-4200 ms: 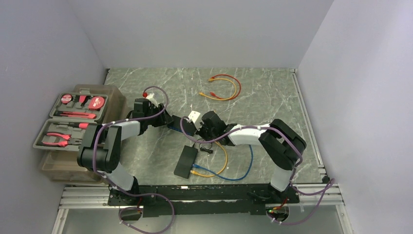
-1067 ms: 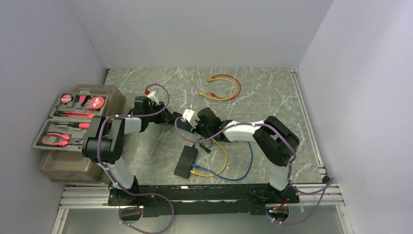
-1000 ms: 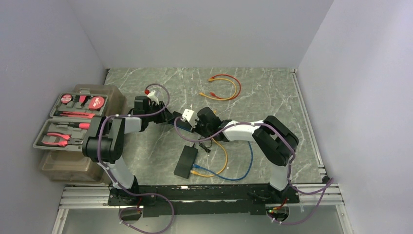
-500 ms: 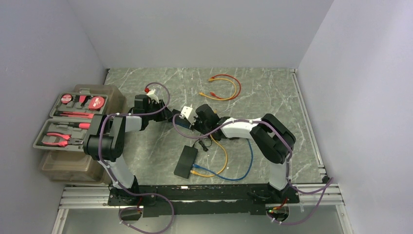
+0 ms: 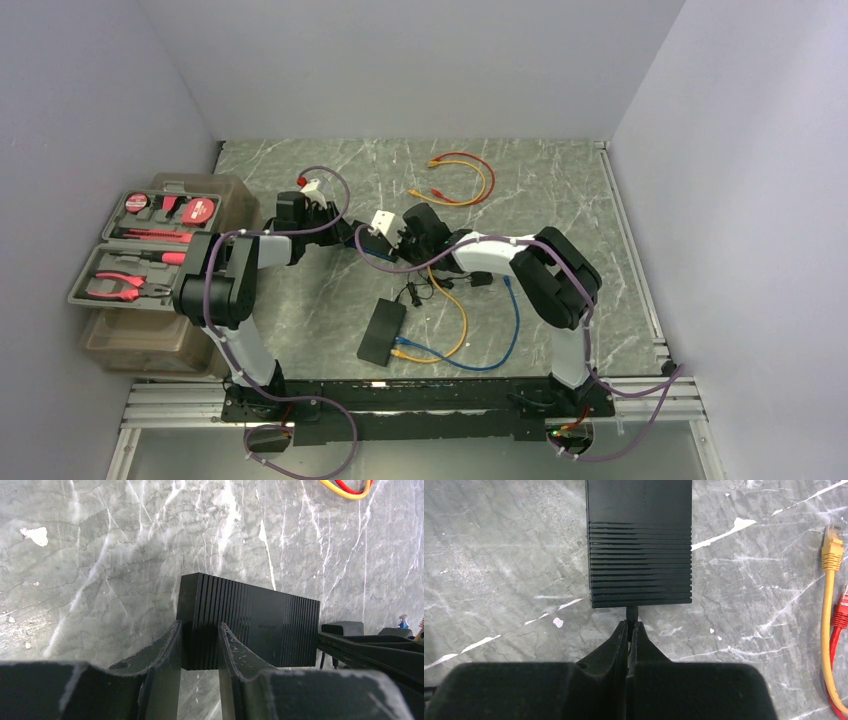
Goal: Insert the plug into the switch port
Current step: Insert the power into the switch port.
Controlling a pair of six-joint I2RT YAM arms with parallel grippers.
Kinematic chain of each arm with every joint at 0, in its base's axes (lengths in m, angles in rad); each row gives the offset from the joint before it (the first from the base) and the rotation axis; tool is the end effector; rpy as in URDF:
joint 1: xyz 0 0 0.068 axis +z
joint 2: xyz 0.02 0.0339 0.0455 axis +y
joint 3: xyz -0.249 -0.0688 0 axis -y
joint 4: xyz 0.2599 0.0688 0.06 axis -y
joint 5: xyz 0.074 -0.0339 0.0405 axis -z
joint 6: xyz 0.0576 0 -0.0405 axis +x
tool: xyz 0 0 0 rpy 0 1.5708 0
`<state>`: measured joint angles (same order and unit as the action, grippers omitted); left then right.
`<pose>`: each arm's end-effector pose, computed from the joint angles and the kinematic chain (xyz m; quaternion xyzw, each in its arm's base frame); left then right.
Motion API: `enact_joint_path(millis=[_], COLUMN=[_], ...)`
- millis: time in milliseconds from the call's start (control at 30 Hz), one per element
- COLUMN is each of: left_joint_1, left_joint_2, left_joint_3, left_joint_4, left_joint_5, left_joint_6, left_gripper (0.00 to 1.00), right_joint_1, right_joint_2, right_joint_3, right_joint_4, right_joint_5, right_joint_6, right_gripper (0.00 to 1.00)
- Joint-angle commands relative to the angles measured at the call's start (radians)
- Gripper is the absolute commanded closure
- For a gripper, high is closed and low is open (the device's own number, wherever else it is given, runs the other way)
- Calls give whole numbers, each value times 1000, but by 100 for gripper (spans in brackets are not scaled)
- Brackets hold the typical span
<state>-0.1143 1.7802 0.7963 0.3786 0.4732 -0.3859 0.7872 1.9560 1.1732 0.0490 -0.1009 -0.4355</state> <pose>0.3633 -0.0681 0.1026 -0.0088 0.8679 -0.3128 0.3859 0.3048 0.3141 0.1156 -0.5406 0.7355 0.1164 0.3916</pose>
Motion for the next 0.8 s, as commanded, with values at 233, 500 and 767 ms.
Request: enact_joint_path(millis=[233, 500, 767], left_joint_1=[-91, -91, -91], left_joint_2=[22, -29, -119], left_joint_3=[4, -22, -65], left_joint_4=[-87, -80, -140], left_joint_5=[233, 202, 131], left_joint_6=[-15, -29, -52], left_gripper=[70, 63, 53], right_joint_1=[21, 0, 0], right_joint_2=[-20, -85, -110], right_joint_3=[88, 16, -59], right_joint_4=[252, 175, 143], right_joint_5=[-209, -263, -312], right_joint_6=[-66, -119, -145], right_gripper=[100, 100, 100])
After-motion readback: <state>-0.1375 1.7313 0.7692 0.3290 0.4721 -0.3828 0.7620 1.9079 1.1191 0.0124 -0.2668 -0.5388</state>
